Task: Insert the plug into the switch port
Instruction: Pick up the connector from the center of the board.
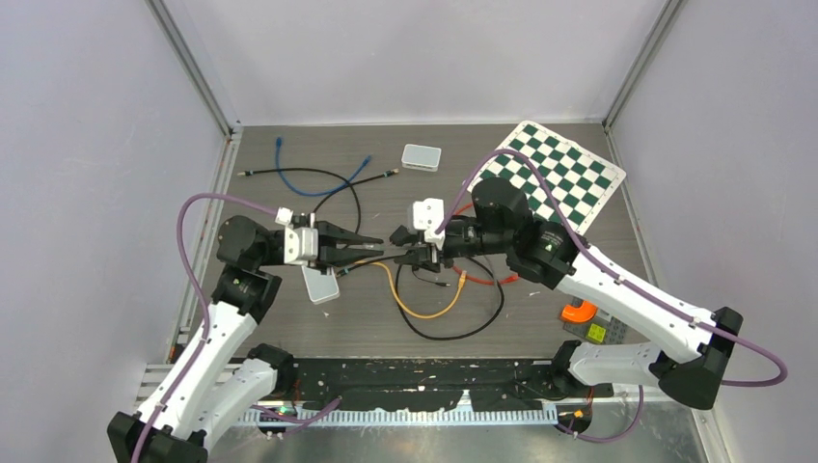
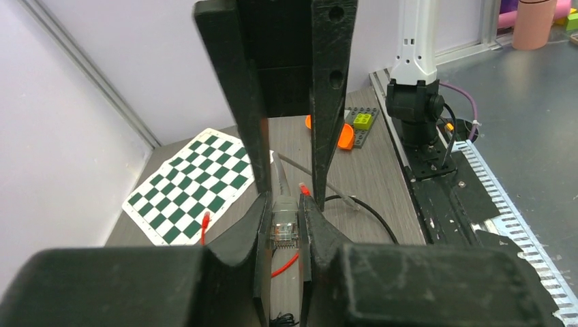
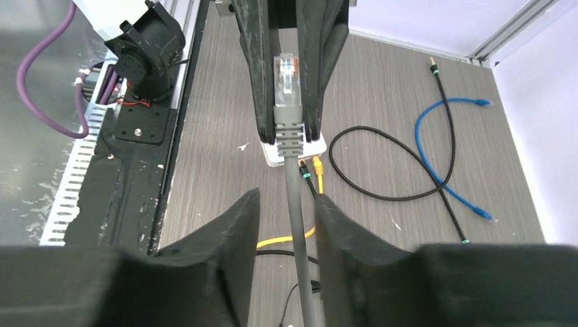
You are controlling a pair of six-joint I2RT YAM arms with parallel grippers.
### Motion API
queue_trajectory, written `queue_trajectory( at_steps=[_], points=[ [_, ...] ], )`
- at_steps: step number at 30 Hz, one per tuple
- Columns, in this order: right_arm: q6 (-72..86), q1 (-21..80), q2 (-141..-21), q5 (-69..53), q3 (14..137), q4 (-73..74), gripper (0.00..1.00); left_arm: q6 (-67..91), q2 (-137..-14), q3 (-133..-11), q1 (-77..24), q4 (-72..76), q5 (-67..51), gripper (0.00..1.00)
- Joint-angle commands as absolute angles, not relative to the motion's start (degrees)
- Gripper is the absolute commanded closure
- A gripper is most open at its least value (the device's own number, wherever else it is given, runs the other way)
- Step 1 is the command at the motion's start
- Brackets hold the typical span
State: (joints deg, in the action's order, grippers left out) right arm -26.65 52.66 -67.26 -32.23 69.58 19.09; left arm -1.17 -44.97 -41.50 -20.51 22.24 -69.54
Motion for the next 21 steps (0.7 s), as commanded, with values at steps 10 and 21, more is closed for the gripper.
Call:
queue_trajectory(
  at_steps=[10,21],
  points=[
    [-28.22,56.51,-68.17,-27.92,68.9,8.98,0.81,-2.84,-45.58,-41.05,-20.48,21.48,-69.98,1.0],
    [-29.05,57.22,-65.57,-22.77,64.46,7.11,0.95,2.06,-37.31,-36.39,-20.48,15.36,-48.82,0.3]
  ],
)
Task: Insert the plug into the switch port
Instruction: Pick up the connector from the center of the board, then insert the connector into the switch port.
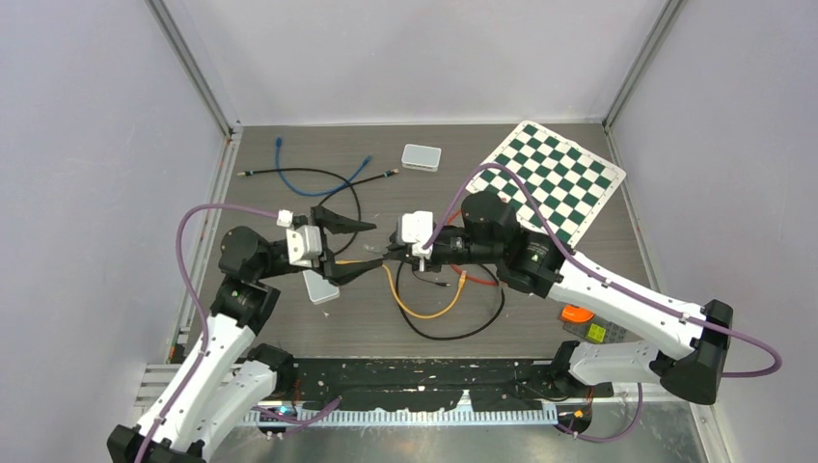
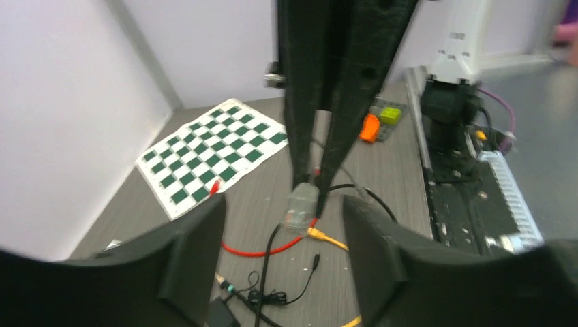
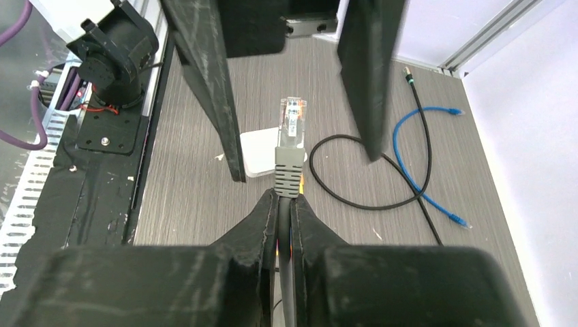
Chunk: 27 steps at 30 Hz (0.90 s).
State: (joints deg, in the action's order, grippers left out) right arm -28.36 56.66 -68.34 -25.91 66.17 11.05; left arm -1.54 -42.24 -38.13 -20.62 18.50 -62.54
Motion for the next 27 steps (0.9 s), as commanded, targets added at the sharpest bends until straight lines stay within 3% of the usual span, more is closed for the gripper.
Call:
queue_trajectory(
  at_steps=[1,7,13,17,21,27],
  points=[
    [-29.37,57.13,-65.26,-21.84,63.47,7.12,0.95,3.94,-35.8,-36.02,-20.48,13.55,-43.93,0.24],
    [-31.58,56.07,-66.14,-17.7,61.44,8.14,0.95,10.2,-33.14,-44.21,-20.45,-9.93,-18.38,0.05],
    [-38.06,55.79,-70.75,-8.26,72.17,18.27,0.95,12.86,-38.03,-52.33,-19.48,-29.02,3.73,0.01],
    [-42.9,52.39,-73.24,-5.68,86.11,27.23,0.95,17.47,-40.42,-54.55,-16.81,-35.79,11.05,0.01],
    [-46.3,47.23,-75.68,-6.99,98.04,31.16,0.95,23.43,-43.05,-54.91,-12.21,-40.63,11.11,0.01],
    [-49.34,45.28,-79.34,-8.59,104.02,32.72,0.95,34.68,-46.26,-52.2,-6.6,-44.42,14.15,0.06]
  ],
)
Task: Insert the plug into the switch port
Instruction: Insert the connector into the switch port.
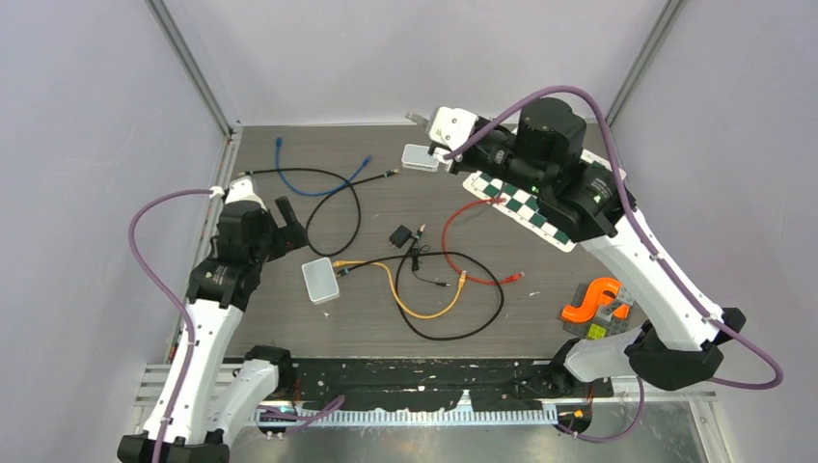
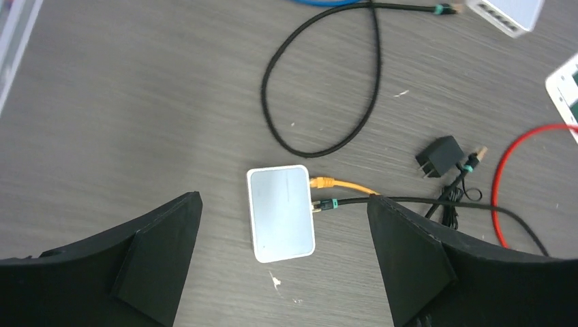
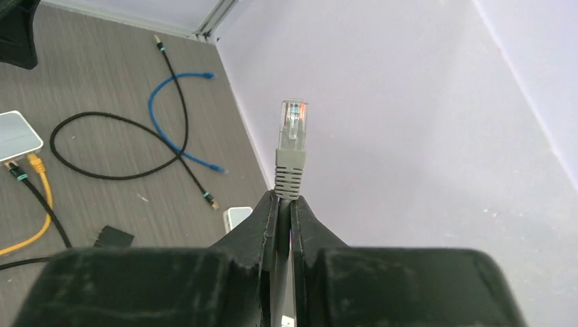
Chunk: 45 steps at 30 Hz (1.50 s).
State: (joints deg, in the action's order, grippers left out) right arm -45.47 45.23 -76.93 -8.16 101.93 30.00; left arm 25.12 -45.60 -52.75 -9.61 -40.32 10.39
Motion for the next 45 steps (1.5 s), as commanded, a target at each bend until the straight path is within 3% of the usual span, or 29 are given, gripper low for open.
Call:
queue_trajectory(
  at_steps=[1,9,19,31,45],
  points=[
    [-49.43,45.27,-80.0,-8.6,102.38,32.53,0.95,35.67,-46.51,-51.1,-6.05,-44.42,13.25,0.07],
    [-48.83,46.46,-84.56,-12.03,76.56,15.49,0.95,43.03,-46.42,-39.78,-4.98,-40.55,11.86,0.14],
    [-49.93,53.39,-103.51,-15.8,80.97,19.22,0.95,41.53,-50.18,-36.17,1.14,-37.62,5.2,0.24],
    [-48.29,60.14,-115.11,-11.68,85.12,17.83,0.95,39.48,-57.54,-30.76,10.72,-27.7,-16.63,0.42],
    [-46.09,63.28,-121.47,-7.06,88.35,15.97,0.95,36.5,-62.16,-31.42,10.89,-28.13,-16.62,0.54]
  ],
)
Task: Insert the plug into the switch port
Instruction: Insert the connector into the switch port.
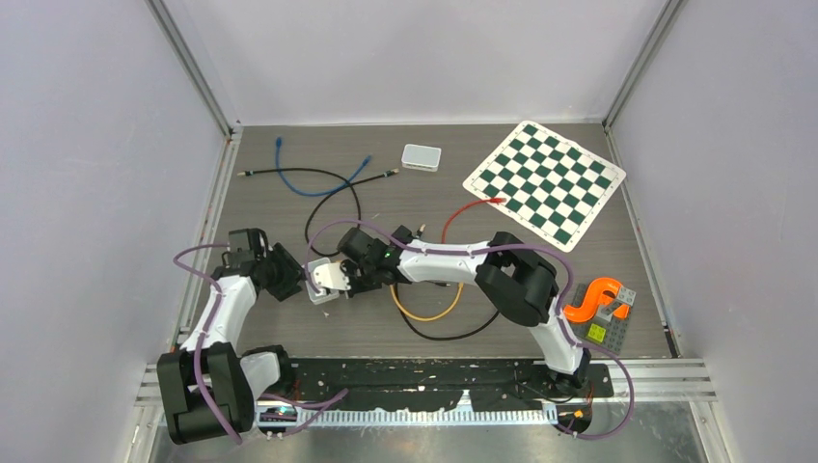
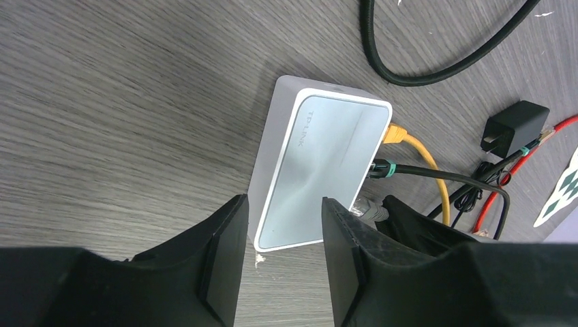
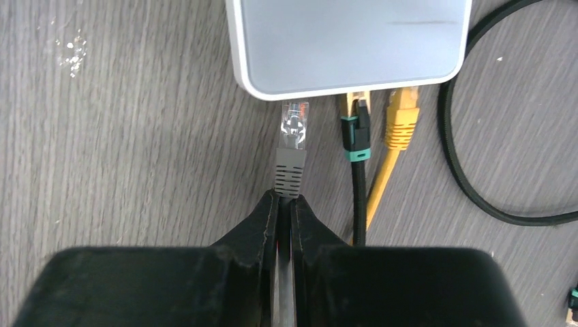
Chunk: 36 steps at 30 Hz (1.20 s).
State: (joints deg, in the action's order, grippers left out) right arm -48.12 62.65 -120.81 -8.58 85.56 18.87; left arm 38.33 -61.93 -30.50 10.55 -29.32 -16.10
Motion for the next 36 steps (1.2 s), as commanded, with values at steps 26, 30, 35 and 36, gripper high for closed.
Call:
queue_trajectory(
  at_steps=[26,30,35,36],
  points=[
    [-41.38,63.32,-121.89,-10.67,87.28,10.82,0.95,34.95,-66.23,-31.34,10.87,-28.56,-18.14,0.62],
    [-41.32,63.3,-121.89,-11.93,86.3,9.63,0.95,34.62,-65.96,-31.27,10.9,-28.22,-18.51,0.62],
    [-39.95,63.47,-122.42,-13.27,85.42,7.54,0.95,33.36,-66.1,-31.48,10.9,-27.04,-19.98,0.62],
    [-39.92,63.46,-122.1,-13.67,84.85,5.95,0.95,33.2,-65.95,-31.62,10.88,-26.99,-19.85,0.62]
  ],
)
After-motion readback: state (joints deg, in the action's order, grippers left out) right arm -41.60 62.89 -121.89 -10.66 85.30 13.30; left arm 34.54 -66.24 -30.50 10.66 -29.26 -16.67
